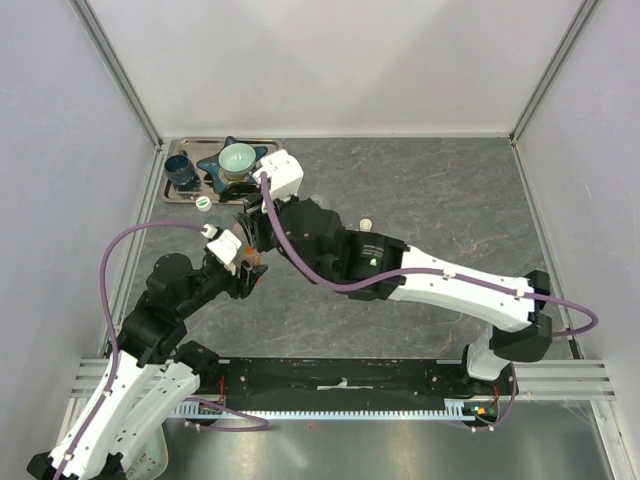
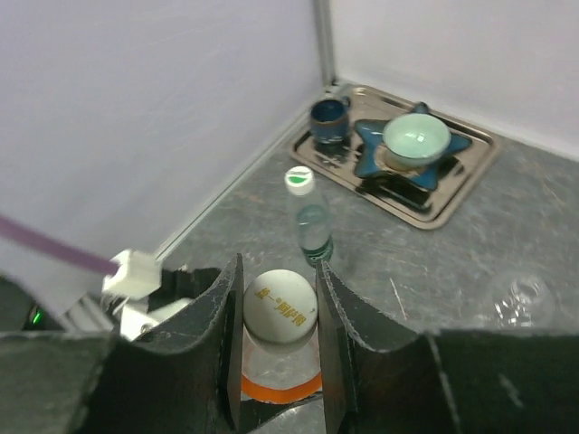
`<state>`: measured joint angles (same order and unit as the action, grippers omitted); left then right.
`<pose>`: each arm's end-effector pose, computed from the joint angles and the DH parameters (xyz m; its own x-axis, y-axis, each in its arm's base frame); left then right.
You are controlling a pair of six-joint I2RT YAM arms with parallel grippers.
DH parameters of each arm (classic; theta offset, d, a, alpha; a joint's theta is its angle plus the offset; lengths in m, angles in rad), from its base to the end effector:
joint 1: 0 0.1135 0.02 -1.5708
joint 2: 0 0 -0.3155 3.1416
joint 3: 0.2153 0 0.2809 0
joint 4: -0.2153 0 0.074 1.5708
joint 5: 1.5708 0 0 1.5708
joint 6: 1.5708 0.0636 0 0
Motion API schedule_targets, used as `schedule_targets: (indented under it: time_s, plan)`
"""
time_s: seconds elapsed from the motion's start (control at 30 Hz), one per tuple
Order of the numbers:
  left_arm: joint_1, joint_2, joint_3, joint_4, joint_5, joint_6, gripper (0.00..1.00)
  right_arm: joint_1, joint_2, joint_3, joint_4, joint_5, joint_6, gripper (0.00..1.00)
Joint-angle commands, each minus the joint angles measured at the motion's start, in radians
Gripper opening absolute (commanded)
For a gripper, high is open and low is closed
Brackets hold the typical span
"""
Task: Screw on the bottle caps
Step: Screw the bottle cap onto the plastic bottle.
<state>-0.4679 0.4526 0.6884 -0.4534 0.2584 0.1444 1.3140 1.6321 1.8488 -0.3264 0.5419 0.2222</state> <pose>0.1010 -0.0692 0.3447 -0.0959 0.2043 -0.9742 0.6796 0.7285 0.0859 0.1389 0.4000 0.5320 -0.1810 0.0539 -0.9820 -0.6751 0.7193 0.1640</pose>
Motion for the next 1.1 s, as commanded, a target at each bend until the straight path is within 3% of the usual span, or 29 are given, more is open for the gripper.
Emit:
schedule_targets:
  time_s: [0.0, 0.07, 0.1, 0.17, 0.27, 0.3, 0.4, 0.53, 0.57, 0.6, 0.67, 0.7, 0.77, 0.8, 0.9, 1.07]
  plan:
    - [0.009, -0.028, 0.091, 0.140, -0.231, -0.005, 0.06, -0.001, 0.083, 0.015, -0.240, 0.443, 0.094, 0.00]
    - [0.011, -0.031, 0.085, 0.137, -0.235, -0.008, 0.06, 0.011, 0.103, 0.023, -0.223, 0.463, 0.126, 0.00]
    - [0.011, -0.034, 0.083, 0.136, -0.235, -0.009, 0.06, 0.016, 0.109, 0.032, -0.212, 0.487, 0.126, 0.07]
    - [0.012, -0.034, 0.077, 0.133, -0.234, -0.017, 0.06, 0.028, 0.129, 0.071, -0.208, 0.492, 0.120, 0.09]
    - [0.012, -0.035, 0.069, 0.131, -0.206, -0.022, 0.06, 0.030, 0.129, 0.114, -0.159, 0.420, 0.076, 0.30]
    - [0.014, -0.035, 0.066, 0.133, -0.191, -0.028, 0.06, 0.030, 0.120, 0.116, -0.102, 0.385, 0.054, 0.43]
    - [0.014, -0.034, 0.056, 0.121, -0.056, -0.034, 0.07, 0.028, 0.042, 0.076, 0.045, 0.184, -0.007, 0.68]
    - [0.014, -0.037, 0.039, 0.101, 0.322, -0.020, 0.09, 0.024, -0.110, 0.021, 0.139, -0.038, -0.044, 0.86]
    - [0.014, -0.037, 0.034, 0.090, 0.396, 0.003, 0.09, 0.019, -0.129, 0.023, 0.138, -0.162, -0.050, 0.90]
    - [0.014, -0.034, 0.030, 0.085, 0.548, 0.015, 0.10, 0.013, -0.146, 0.020, 0.132, -0.219, -0.060, 0.96]
    - [0.014, -0.028, 0.019, 0.067, 0.700, 0.056, 0.10, -0.022, -0.184, 0.018, 0.109, -0.389, -0.063, 0.98]
    - [0.014, -0.020, 0.016, 0.062, 0.817, 0.063, 0.11, -0.036, -0.202, 0.013, 0.095, -0.587, -0.067, 0.98]
    - [0.014, -0.014, 0.011, 0.062, 0.904, 0.064, 0.12, -0.068, -0.215, 0.000, 0.075, -0.760, -0.087, 0.98]
    - [0.014, -0.005, 0.011, 0.064, 0.971, 0.066, 0.12, -0.071, -0.233, -0.014, 0.069, -0.924, -0.124, 0.98]
    - [0.014, 0.000, 0.023, 0.052, 1.071, 0.076, 0.14, -0.078, -0.255, -0.065, 0.069, -1.124, -0.168, 0.98]
    - [0.015, 0.017, 0.034, 0.045, 1.156, 0.069, 0.15, -0.087, -0.216, -0.057, 0.067, -1.272, -0.185, 0.93]
